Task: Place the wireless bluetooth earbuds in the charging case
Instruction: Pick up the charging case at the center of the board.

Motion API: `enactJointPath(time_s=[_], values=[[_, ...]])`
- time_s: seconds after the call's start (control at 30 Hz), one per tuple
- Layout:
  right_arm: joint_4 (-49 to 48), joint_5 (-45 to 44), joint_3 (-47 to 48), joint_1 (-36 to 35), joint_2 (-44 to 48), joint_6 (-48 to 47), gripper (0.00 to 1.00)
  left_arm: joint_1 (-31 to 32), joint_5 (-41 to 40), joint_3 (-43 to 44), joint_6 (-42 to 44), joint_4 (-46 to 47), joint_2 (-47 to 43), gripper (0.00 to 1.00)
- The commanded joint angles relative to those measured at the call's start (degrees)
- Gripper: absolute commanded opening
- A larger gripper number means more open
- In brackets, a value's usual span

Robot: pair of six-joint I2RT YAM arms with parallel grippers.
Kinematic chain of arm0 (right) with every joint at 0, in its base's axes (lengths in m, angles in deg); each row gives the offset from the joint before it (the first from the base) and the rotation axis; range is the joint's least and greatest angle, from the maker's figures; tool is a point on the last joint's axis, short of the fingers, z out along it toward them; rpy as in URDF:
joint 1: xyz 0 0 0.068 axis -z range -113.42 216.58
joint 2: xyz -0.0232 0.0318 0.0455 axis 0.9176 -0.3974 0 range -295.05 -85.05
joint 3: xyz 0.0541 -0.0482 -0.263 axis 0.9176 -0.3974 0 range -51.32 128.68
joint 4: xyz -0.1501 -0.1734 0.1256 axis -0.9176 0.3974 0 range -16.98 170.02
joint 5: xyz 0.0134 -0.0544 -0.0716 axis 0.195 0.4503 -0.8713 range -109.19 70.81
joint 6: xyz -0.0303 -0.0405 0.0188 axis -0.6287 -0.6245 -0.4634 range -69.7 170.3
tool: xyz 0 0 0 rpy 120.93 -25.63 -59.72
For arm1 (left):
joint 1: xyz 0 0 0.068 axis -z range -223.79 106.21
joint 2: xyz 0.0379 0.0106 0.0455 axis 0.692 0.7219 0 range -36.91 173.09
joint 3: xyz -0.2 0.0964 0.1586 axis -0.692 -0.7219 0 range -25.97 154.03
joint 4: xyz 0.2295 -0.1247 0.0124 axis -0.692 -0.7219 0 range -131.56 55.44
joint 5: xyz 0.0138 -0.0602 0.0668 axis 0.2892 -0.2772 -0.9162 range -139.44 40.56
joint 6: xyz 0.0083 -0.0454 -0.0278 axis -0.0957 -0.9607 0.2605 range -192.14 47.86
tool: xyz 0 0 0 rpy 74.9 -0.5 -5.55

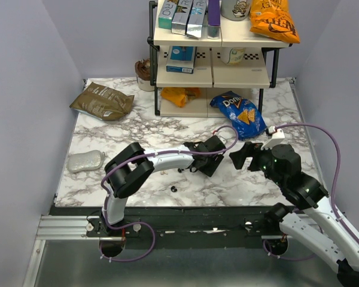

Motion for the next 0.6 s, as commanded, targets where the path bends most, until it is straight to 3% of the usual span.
enactJointPath(time_s=[0.0,0.03,0.23,0.4,0.57], values=[[2.17,-0.41,1.45,-0.26,0.8,-0.4,1.0,0.21,-0.08,-2.05,0.89,0.94,-0.82,0.6],[2.17,-0.41,1.45,-0.26,0.8,-0.31,1.0,0.21,-0.17,-3.01,0.89,1.38,-1.17,0.54],[2.43,-1.55,4.0,-0.26,0.45,-0.22,1.0,-0.05,-2.71,-8.55,0.36,8.5,-9.86,0.4],[2.0,-1.83,8.57,-0.26,-2.27,-0.49,1.0,-0.32,-3.6,-13.21,-0.25,14.56,-21.46,0.38],[-1.07,2.92,12.09,-0.26,-7.1,-3.12,1.0,-0.23,-3.25,-27.52,-0.52,27.88,-38.74,0.36]])
